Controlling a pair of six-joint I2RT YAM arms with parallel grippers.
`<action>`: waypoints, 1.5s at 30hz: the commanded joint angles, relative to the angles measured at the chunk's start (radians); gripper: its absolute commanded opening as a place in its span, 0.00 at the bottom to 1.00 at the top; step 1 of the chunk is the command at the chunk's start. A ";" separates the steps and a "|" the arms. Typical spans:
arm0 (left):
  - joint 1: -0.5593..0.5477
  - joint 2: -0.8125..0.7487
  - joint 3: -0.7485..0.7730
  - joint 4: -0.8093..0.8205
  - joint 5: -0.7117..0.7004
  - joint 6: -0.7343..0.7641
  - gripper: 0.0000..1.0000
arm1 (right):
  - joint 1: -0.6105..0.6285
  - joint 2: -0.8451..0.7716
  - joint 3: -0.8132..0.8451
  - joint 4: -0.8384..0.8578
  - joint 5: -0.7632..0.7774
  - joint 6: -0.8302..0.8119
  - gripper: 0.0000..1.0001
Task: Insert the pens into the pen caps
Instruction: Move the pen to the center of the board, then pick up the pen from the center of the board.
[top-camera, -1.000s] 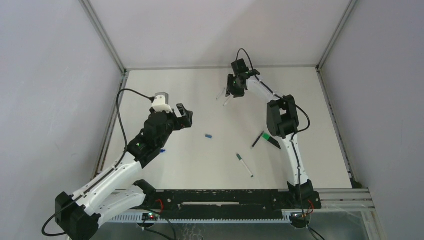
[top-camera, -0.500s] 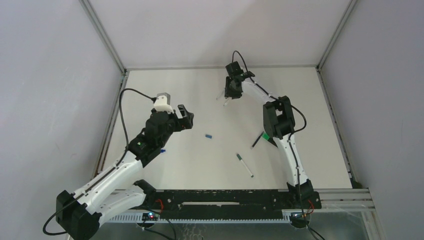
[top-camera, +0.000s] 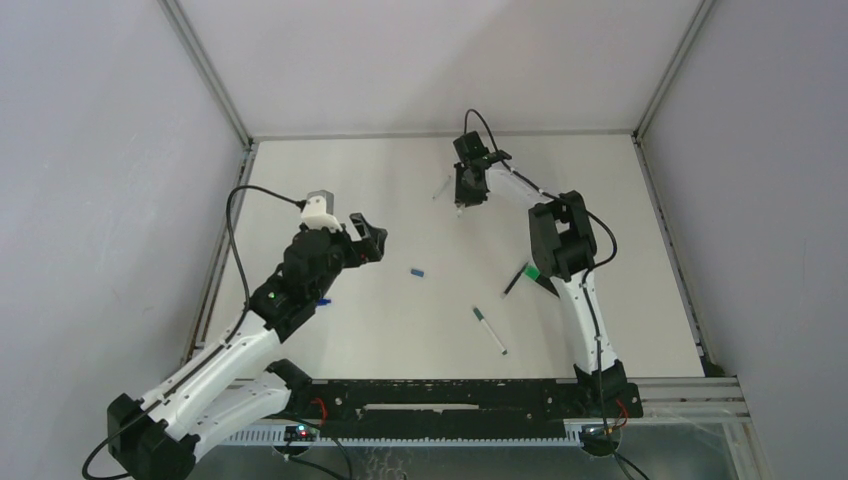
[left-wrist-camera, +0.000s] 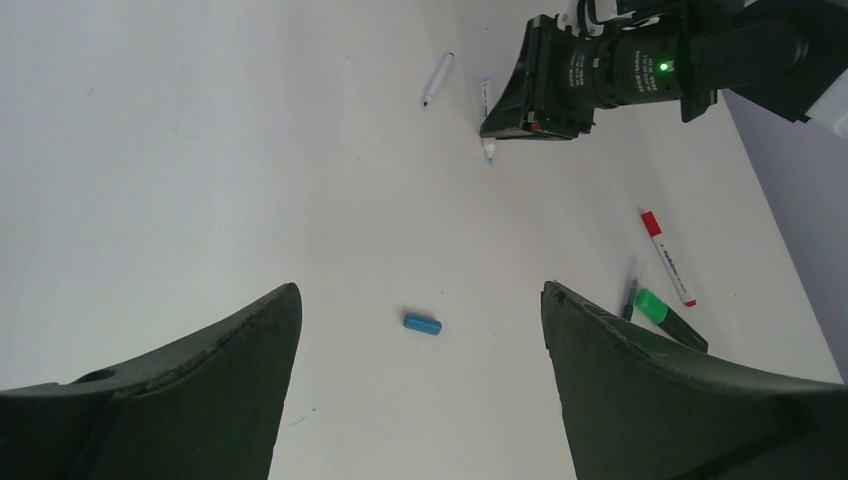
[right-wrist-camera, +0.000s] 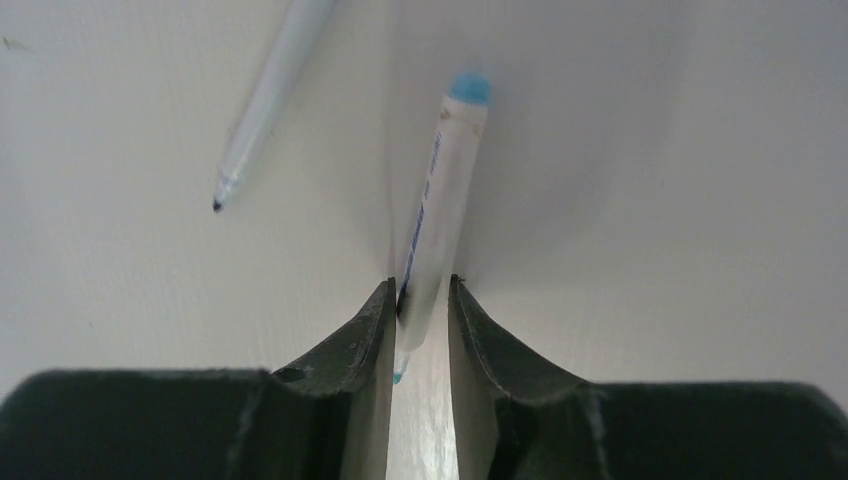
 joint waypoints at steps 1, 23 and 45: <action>0.007 -0.043 -0.042 0.014 0.038 -0.033 0.91 | 0.021 -0.081 -0.125 -0.032 -0.030 -0.035 0.30; 0.007 -0.156 -0.165 0.083 0.127 -0.158 0.87 | 0.193 -0.568 -0.780 0.227 -0.154 0.086 0.52; 0.007 -0.098 -0.178 0.201 0.162 -0.140 0.85 | -0.088 -0.617 -0.149 -0.381 -0.908 -1.020 0.59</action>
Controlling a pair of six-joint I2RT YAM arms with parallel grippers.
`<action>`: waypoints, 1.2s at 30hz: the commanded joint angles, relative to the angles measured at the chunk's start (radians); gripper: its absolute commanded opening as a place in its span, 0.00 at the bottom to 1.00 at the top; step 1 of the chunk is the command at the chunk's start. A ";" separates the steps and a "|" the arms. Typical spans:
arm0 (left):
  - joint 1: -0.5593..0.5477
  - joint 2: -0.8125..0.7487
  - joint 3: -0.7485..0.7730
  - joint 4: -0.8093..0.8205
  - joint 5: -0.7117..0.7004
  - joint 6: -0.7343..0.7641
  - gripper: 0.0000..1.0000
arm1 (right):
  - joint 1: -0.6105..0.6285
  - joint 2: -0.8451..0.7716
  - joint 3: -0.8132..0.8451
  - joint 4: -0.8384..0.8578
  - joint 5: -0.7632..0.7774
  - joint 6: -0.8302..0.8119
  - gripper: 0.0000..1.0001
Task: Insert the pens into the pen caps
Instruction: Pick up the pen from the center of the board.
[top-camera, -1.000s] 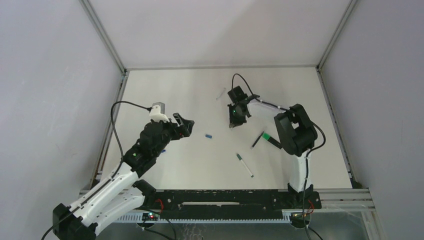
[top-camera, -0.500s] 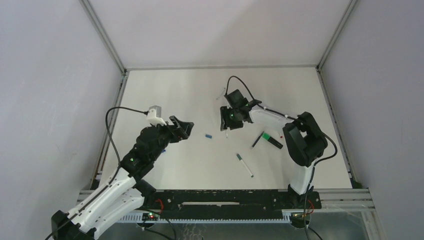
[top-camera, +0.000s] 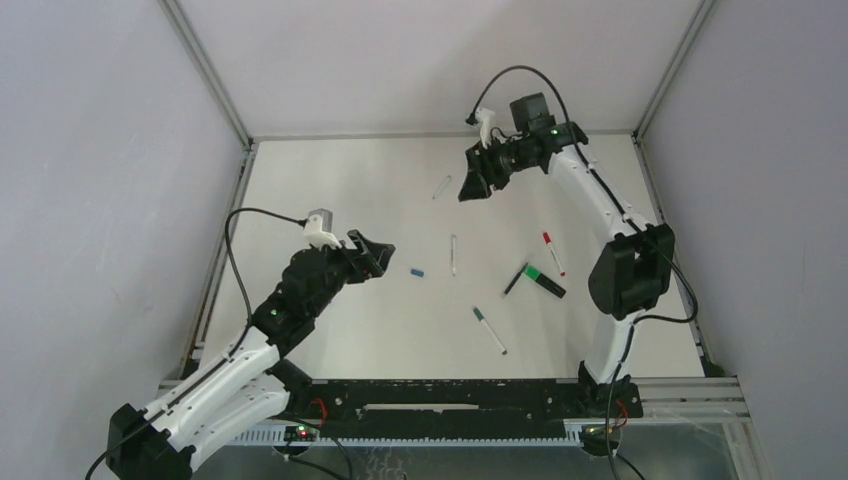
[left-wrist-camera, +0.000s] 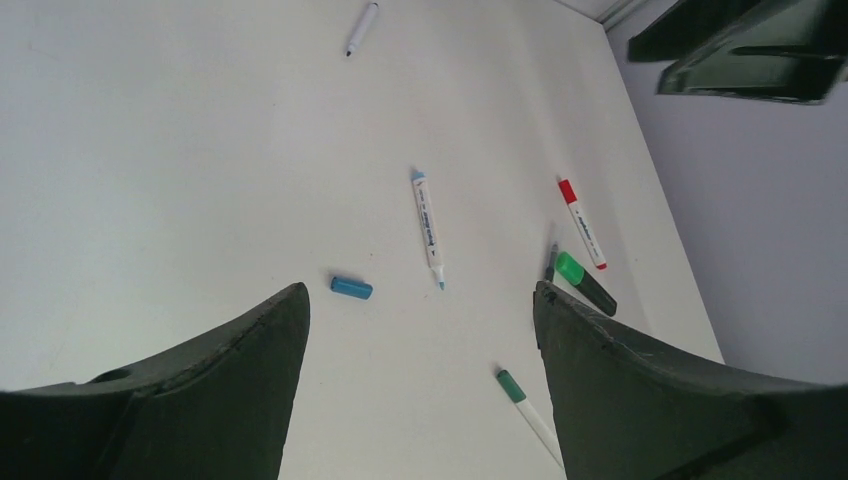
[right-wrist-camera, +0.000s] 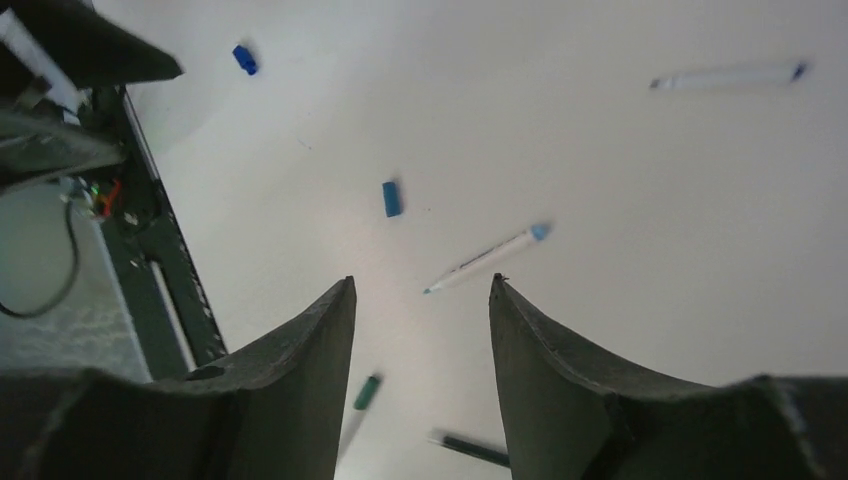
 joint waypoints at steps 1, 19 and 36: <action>0.007 0.003 0.004 0.072 0.024 0.005 0.85 | 0.020 -0.104 0.093 -0.173 -0.098 -0.481 0.63; 0.008 -0.085 -0.090 0.101 -0.044 -0.107 0.85 | 0.147 0.021 -0.005 0.061 0.230 0.080 0.59; 0.008 -0.044 -0.094 0.118 -0.033 -0.184 0.84 | 0.170 0.206 -0.139 0.163 0.658 0.615 0.37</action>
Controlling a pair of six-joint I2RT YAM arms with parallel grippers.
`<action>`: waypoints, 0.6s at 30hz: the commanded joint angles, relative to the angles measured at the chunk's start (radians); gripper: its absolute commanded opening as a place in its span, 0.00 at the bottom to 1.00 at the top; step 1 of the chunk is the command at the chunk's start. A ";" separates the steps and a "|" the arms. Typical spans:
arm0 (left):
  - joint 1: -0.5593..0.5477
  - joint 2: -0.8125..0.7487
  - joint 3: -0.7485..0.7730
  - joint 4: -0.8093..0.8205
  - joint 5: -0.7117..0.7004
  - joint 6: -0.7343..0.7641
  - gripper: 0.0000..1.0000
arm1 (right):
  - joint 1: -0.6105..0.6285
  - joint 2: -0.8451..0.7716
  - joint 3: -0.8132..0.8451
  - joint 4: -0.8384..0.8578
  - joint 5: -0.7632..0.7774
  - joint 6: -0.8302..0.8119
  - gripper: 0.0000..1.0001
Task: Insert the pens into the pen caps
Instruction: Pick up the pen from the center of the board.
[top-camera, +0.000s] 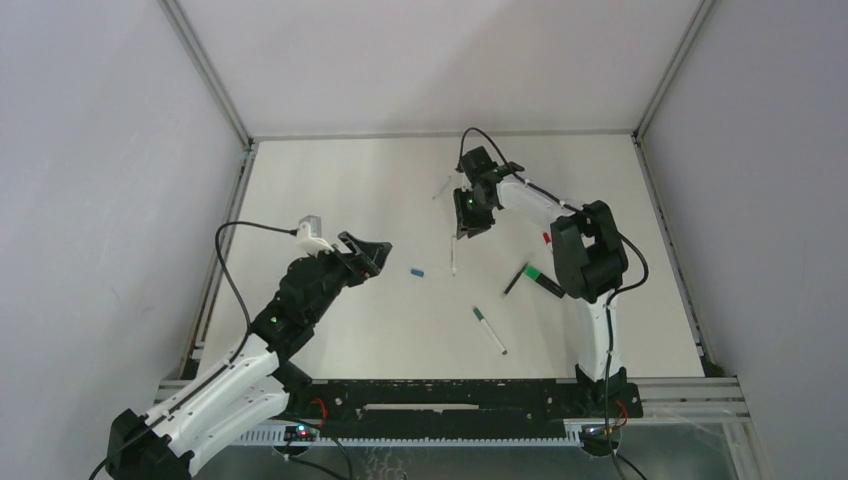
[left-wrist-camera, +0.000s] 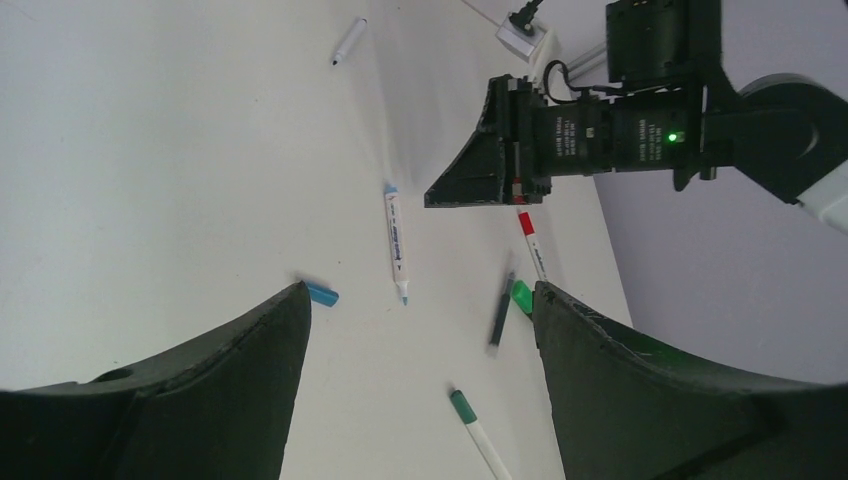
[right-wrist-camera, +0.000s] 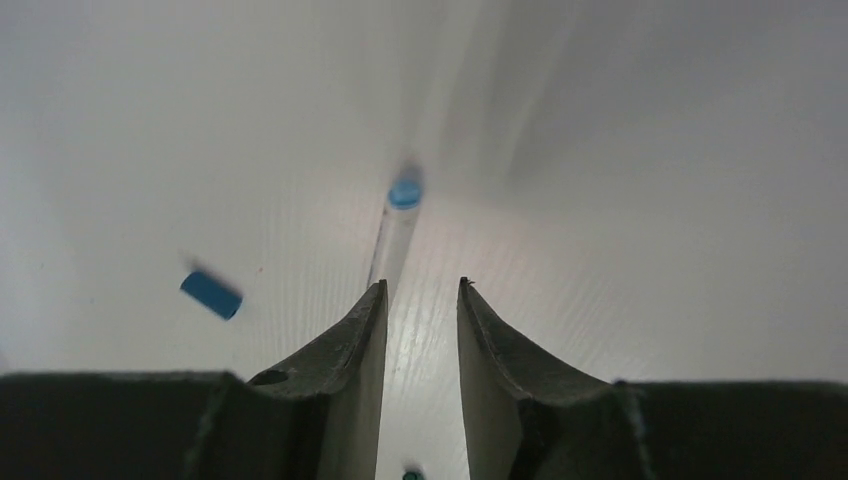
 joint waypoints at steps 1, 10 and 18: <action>0.008 -0.004 -0.024 0.035 -0.007 -0.038 0.84 | 0.026 0.011 0.019 0.036 0.078 0.102 0.38; 0.007 -0.002 -0.029 0.037 -0.011 -0.057 0.84 | 0.046 0.055 -0.010 0.044 0.039 0.120 0.41; 0.006 0.013 -0.018 0.037 -0.006 -0.059 0.84 | 0.073 0.080 -0.039 0.041 0.087 0.128 0.34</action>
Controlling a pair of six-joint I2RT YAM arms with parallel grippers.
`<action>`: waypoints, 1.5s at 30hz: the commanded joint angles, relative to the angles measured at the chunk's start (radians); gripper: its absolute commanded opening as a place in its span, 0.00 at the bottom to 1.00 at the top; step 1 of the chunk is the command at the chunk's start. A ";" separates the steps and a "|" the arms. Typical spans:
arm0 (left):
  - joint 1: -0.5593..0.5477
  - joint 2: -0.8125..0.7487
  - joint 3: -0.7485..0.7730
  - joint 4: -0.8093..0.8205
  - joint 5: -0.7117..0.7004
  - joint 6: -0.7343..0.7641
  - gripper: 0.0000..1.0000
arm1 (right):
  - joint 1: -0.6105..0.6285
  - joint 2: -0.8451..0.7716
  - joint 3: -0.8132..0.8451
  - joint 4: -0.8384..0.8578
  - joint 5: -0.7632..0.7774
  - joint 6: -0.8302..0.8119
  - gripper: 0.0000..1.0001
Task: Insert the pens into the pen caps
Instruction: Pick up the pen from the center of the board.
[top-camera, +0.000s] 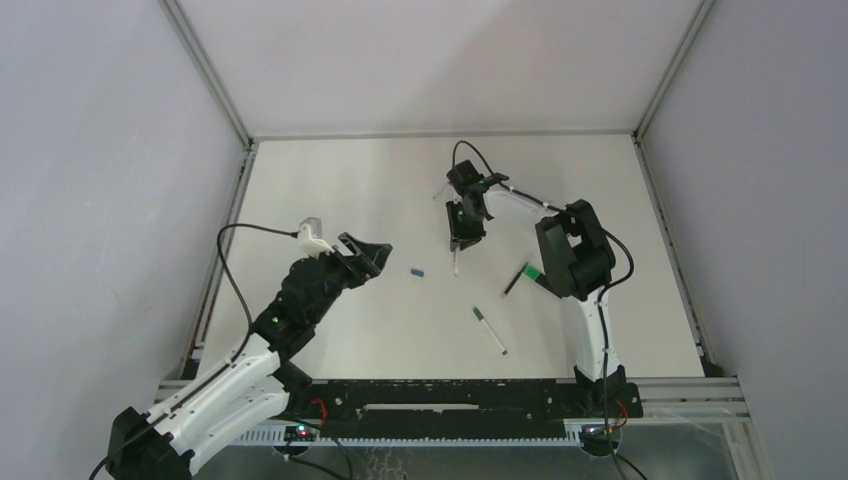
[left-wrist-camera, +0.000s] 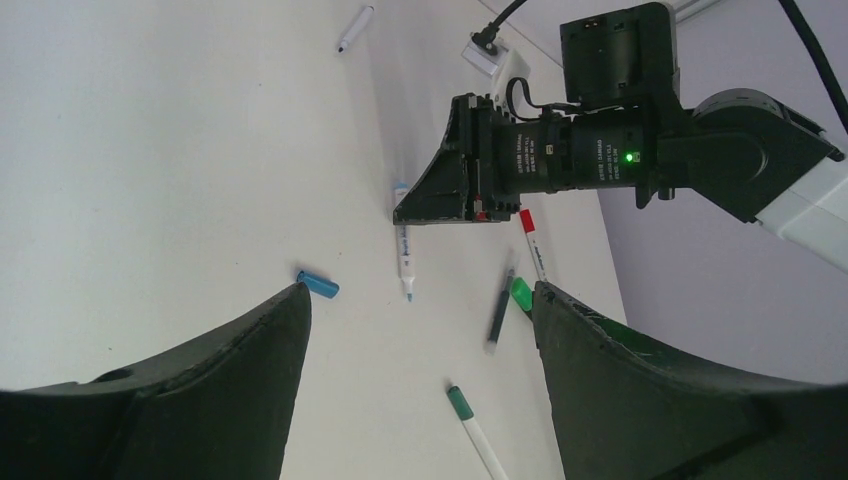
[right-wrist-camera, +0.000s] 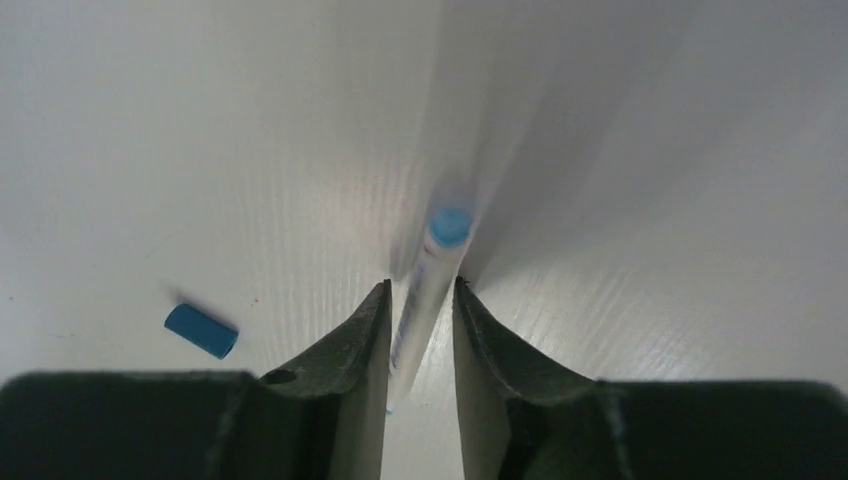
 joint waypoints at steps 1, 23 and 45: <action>0.006 0.008 -0.004 0.035 -0.005 -0.015 0.84 | 0.025 0.009 -0.022 0.011 0.043 0.024 0.30; 0.005 0.086 0.026 0.130 0.121 0.013 0.83 | 0.021 -0.033 -0.117 0.043 -0.046 -0.014 0.01; 0.002 0.680 0.209 0.681 0.676 -0.214 0.83 | -0.232 -0.402 -0.316 0.386 -0.797 0.252 0.00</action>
